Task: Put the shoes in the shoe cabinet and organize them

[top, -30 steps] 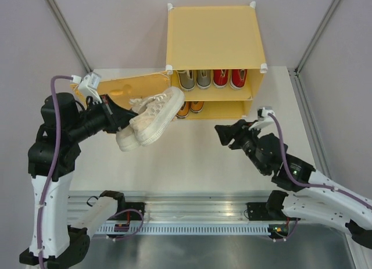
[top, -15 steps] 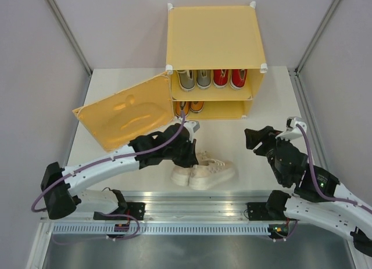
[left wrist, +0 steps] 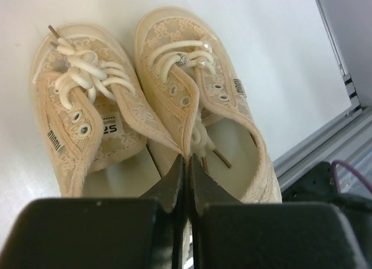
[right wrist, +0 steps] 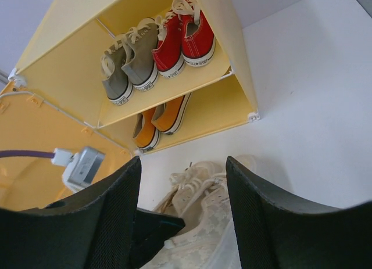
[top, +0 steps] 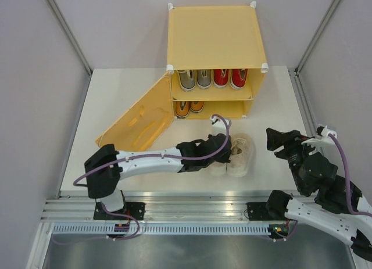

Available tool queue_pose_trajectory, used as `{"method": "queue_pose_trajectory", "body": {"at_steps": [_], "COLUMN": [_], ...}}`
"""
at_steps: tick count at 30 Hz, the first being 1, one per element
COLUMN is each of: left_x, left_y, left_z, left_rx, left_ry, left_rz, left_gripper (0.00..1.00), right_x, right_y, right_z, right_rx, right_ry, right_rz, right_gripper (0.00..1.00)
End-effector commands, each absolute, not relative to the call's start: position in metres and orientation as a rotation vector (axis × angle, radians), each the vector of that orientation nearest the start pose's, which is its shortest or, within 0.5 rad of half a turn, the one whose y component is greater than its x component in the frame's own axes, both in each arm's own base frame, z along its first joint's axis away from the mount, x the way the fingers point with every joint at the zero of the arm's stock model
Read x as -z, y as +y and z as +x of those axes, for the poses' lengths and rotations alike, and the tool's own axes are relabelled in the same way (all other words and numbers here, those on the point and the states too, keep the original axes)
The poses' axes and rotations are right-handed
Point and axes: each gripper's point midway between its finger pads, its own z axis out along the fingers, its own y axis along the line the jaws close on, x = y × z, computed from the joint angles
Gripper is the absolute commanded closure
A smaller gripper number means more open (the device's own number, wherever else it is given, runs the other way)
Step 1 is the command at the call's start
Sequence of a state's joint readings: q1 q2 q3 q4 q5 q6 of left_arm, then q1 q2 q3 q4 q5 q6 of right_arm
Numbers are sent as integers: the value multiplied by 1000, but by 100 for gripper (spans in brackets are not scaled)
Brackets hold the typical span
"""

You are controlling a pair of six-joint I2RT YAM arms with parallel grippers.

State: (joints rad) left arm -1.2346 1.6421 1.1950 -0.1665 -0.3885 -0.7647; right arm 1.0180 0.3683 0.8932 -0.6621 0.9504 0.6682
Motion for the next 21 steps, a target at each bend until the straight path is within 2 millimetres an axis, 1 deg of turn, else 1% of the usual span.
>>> {"method": "queue_pose_trajectory", "body": {"at_steps": [1,2,3,4,5,6,7,8,9,10,11,13,14,15,16,17,18,19,20,21], "left_x": [-249,-245,-239,-229,-223,-220,-223,-220,-221,-217,-231,-235,-254,-260,-258,-279,-285,-281,-290,-312], "left_y": [-512,-523,-533,-548,-552,-553,-552,-549,-544,-537,-530,-513,-503,-493,-478,-461,-447,-429,-416,-396], "left_z": [206,203,198,192,183,182,180,176,178,178,177,178,179,180,183,185,188,192,194,194], "left_rx": [1076,1088,1089,1105,1097,1087,1089,1084,1068,1035,1038,972,971,940,867,853,806,723,694,674], "left_ry": [1971,1982,1993,2012,2027,2030,2024,2031,2028,2043,2021,2022,1999,1985,1995,1966,1949,1951,1929,1875], "left_rz": [179,217,269,328,366,382,389,404,407,421,421,445,433,450,443,419,430,423,419,432], "left_gripper": [98,98,78,62,49,32,26,21,7,3,2,2,2,2,2,2,2,2,2,1], "right_x": [-327,-327,-326,-324,-324,-322,-320,-319,-318,-315,-313,-305,-302,-298,-287,-281,-271,-264,-260,-256], "right_y": [48,46,46,46,46,46,47,48,48,49,50,55,58,62,72,76,81,86,88,90], "right_z": [184,185,185,186,186,187,187,188,188,188,189,190,191,191,193,193,194,194,194,194], "right_rx": [-433,-422,-415,-406,-402,-394,-386,-384,-385,-387,-387,-393,-394,-391,-392,-391,-387,-398,-404,-415], "right_ry": [1613,1610,1610,1613,1615,1619,1623,1626,1626,1629,1632,1650,1660,1674,1710,1728,1752,1770,1779,1785], "right_rz": [413,421,421,420,415,413,411,409,419,421,423,419,412,400,369,355,339,340,343,348], "right_gripper": [35,35,35,35,35,35,35,35,35,35,35,35,36,36,35,35,36,36,35,35]}}
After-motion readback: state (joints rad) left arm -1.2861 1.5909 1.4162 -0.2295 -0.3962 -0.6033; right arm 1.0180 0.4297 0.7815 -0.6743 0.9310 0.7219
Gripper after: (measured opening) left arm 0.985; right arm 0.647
